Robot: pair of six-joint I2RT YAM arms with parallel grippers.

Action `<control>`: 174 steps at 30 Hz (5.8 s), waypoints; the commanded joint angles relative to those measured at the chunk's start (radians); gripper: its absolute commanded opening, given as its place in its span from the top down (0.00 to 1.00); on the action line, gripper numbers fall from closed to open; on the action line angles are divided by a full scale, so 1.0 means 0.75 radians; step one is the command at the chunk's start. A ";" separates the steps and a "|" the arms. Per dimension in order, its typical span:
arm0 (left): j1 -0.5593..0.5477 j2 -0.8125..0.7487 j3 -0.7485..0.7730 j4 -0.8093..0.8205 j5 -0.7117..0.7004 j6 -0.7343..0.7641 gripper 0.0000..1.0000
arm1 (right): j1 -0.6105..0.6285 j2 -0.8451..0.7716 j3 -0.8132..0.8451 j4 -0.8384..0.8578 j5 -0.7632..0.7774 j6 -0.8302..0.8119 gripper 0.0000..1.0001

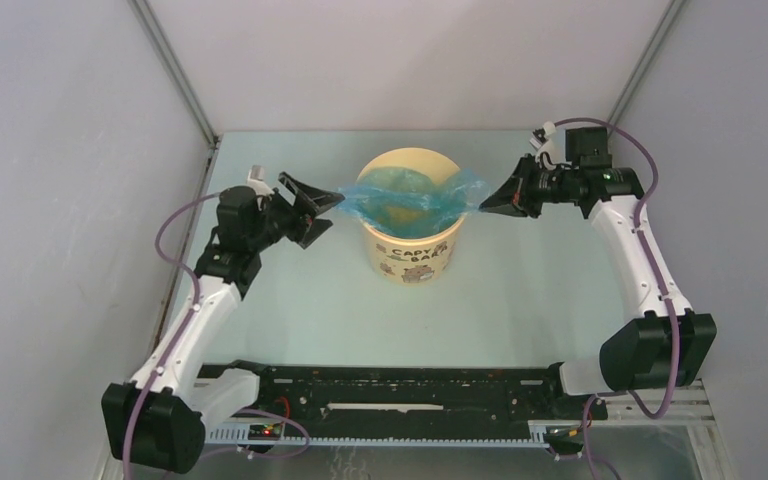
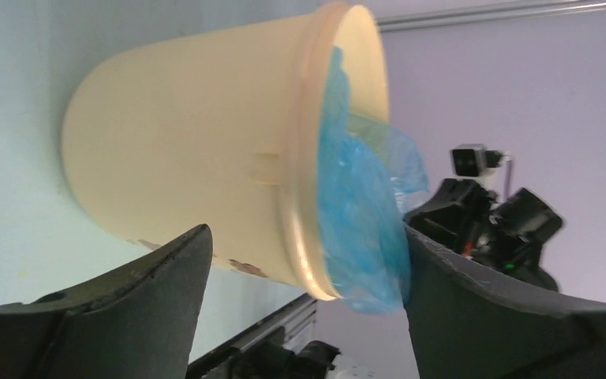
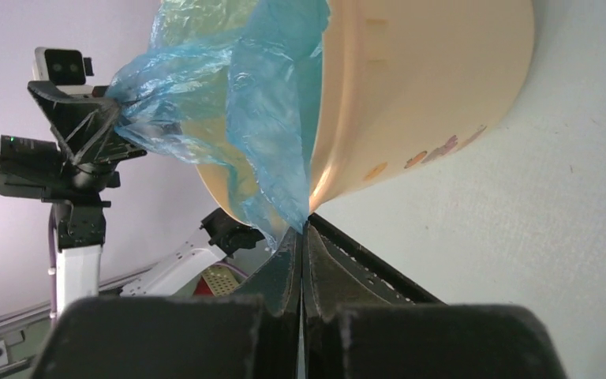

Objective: Put the trash bags into the trash bin

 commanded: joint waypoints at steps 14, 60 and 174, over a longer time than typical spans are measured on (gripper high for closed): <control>-0.253 -0.040 0.201 -0.235 -0.418 -0.064 0.33 | -0.015 -0.063 -0.004 0.086 -0.057 0.017 1.00; -0.168 -0.115 0.009 -0.421 -0.154 0.225 1.00 | -0.113 -0.116 -0.221 -0.089 0.112 -0.129 1.00; -0.124 0.289 0.359 0.172 -0.132 1.133 0.98 | 0.155 0.179 -0.044 0.939 0.377 -0.670 1.00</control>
